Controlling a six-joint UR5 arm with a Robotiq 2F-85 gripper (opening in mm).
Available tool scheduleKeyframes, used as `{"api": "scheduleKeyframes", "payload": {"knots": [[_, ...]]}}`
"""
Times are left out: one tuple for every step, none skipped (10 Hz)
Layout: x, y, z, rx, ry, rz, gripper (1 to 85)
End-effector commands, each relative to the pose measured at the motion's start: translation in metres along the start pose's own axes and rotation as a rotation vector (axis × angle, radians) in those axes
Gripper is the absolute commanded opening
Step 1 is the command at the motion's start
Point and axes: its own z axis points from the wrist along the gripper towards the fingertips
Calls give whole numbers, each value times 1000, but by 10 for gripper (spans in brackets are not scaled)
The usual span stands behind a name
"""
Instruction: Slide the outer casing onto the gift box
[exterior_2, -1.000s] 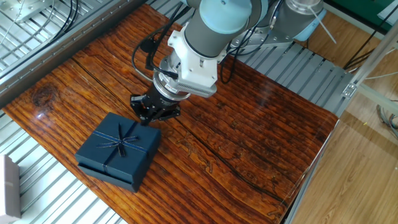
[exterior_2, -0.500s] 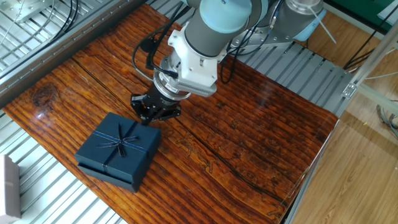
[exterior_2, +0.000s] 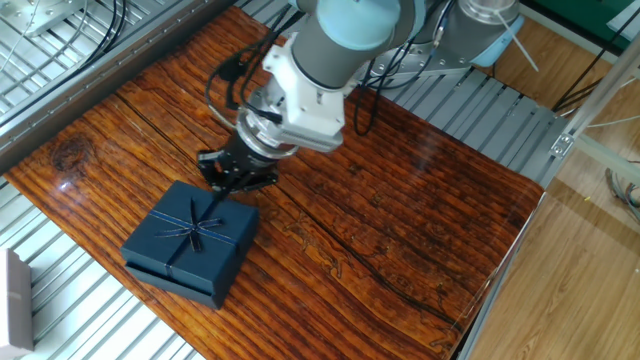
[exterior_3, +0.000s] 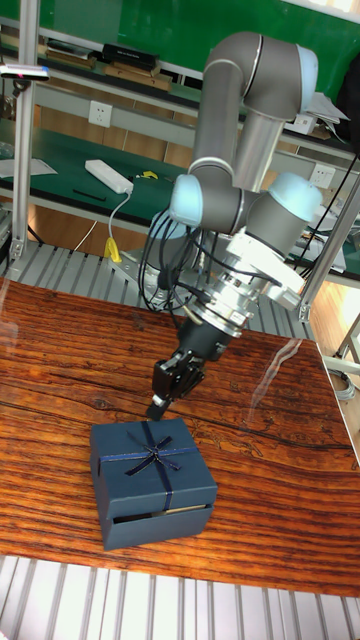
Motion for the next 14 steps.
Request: {"api": "scheduleKeyframes", "payload": {"knots": [[4, -17, 10, -5, -33, -28, 10], [4, -17, 11, -4, -38, -28, 10], [4, -10, 12, -31, -37, -6, 10], [4, 0, 12, -70, -31, 22, 10], [8, 15, 10, -128, -12, 62, 10], [14, 24, 9, -160, 14, 82, 10], [25, 40, 6, -221, 66, 156, 10], [37, 45, 4, -233, 126, 239, 10], [40, 51, 2, -247, 152, 324, 10], [37, 51, 2, -246, 146, 364, 10], [36, 49, 3, -239, 142, 382, 10], [39, 39, 5, -200, 139, 344, 10], [45, 26, 6, -147, 142, 280, 10], [51, 15, 9, -107, 139, 219, 10]]}}
